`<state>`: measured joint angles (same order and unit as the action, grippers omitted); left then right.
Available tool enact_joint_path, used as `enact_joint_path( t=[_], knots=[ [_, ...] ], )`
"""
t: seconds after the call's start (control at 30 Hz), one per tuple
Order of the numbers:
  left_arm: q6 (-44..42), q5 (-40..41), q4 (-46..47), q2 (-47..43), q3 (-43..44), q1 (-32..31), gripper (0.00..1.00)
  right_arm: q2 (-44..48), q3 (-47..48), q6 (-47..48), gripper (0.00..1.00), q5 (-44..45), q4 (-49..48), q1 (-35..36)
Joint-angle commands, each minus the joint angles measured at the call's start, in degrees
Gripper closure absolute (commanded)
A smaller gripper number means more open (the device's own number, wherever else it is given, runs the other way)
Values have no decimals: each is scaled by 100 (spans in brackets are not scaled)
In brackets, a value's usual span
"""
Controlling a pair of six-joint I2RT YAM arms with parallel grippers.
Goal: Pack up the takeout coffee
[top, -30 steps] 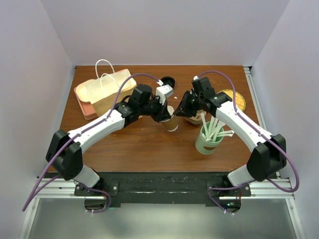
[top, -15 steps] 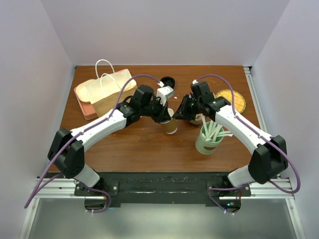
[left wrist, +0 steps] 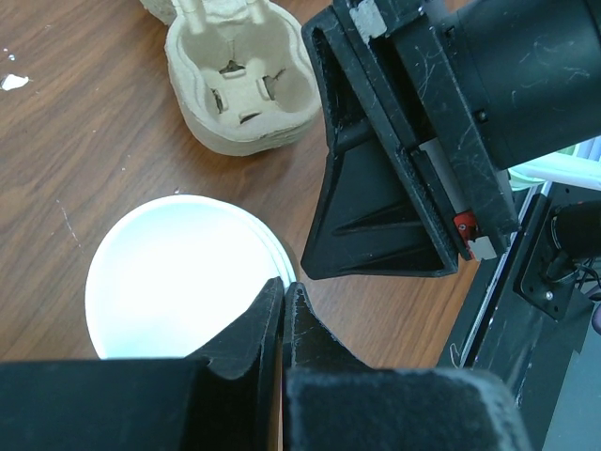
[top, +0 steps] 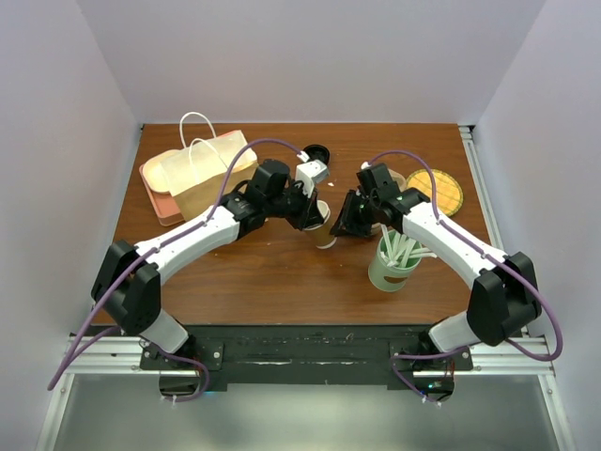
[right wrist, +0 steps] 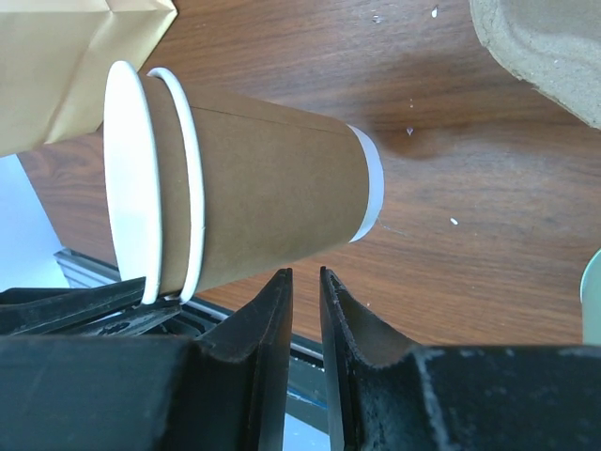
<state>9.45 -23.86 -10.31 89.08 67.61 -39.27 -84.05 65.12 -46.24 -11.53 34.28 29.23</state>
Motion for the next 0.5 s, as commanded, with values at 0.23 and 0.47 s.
enact_joint_path(
  t=[0.23, 0.47],
  knots=[
    [-14, -374, 143, 162, 120, 24, 100, 240, 633, -105, 73, 239, 184, 21],
    [-66, -515, 73, 224, 138, 24, 100, 82, 642, -113, 73, 221, 44, 12]
  ],
)
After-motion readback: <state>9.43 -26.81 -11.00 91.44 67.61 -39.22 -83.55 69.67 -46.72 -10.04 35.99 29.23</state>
